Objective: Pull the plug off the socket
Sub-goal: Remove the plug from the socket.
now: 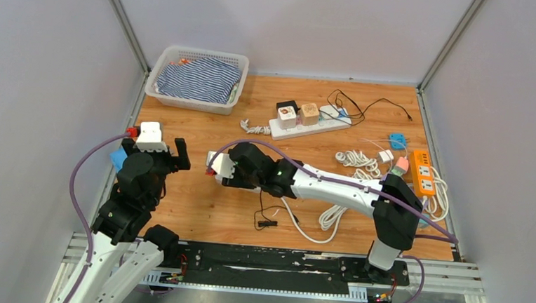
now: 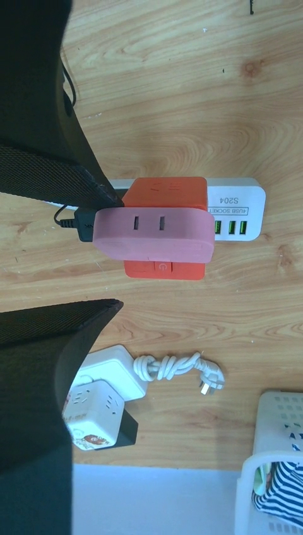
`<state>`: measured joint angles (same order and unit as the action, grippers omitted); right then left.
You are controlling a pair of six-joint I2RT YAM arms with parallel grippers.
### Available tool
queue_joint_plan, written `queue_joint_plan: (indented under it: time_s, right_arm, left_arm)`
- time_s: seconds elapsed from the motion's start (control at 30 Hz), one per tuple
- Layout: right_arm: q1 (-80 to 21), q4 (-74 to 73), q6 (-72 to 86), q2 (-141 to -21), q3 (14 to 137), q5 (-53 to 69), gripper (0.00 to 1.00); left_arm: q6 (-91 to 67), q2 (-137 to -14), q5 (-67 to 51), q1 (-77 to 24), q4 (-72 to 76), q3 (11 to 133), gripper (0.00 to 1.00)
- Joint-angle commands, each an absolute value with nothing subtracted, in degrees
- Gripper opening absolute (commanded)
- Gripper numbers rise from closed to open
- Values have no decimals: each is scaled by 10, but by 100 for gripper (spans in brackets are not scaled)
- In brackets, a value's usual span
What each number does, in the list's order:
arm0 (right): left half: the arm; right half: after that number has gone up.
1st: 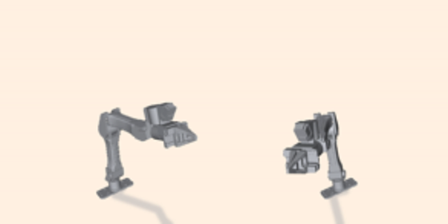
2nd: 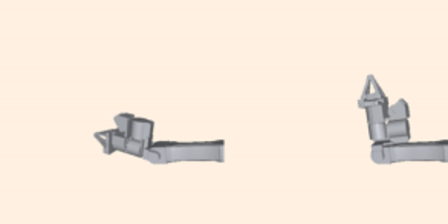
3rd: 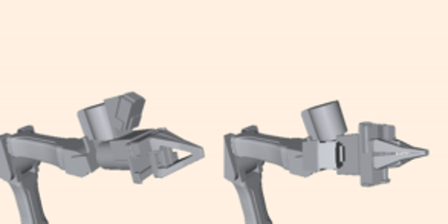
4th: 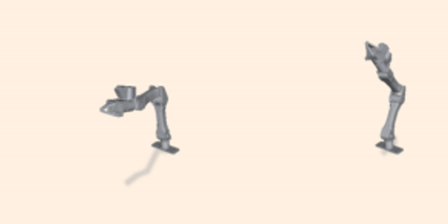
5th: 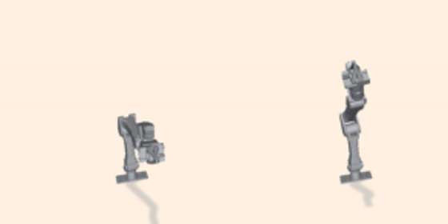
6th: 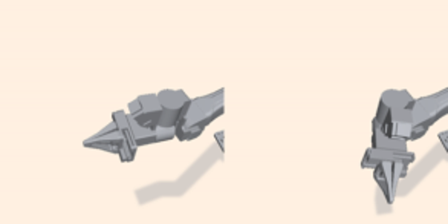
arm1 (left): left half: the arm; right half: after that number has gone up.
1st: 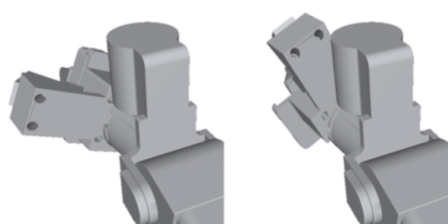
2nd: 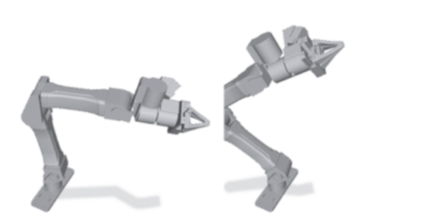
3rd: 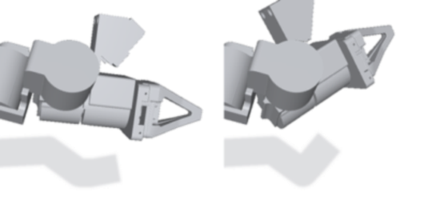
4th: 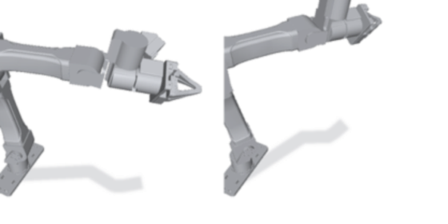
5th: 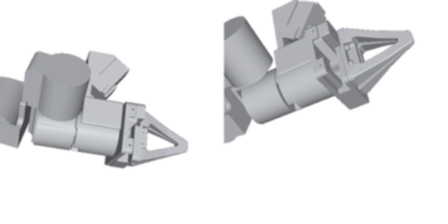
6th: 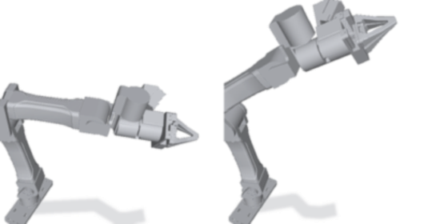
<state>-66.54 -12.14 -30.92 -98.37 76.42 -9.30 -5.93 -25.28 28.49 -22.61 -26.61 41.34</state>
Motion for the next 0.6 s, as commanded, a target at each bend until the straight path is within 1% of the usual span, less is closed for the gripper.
queue_joint_plan:
  time_s: [0.0, 0.2, 0.43, 0.57]
  right_arm:
    - [-648, -143, -278, -988, 766, -55, 55]
    - [-630, -142, -268, -995, 763, -25, 50]
    - [-627, -134, -263, -995, 758, -9, 50]
    - [-627, -131, -256, -997, 758, 25, 50]
  left_arm:
    - [-52, -254, 279, -221, -250, 406, 100]
    - [-51, -256, 269, -221, -249, 405, 100]
    - [-50, -267, 248, -221, -249, 406, 100]
    - [-49, -268, 240, -221, -249, 406, 100]
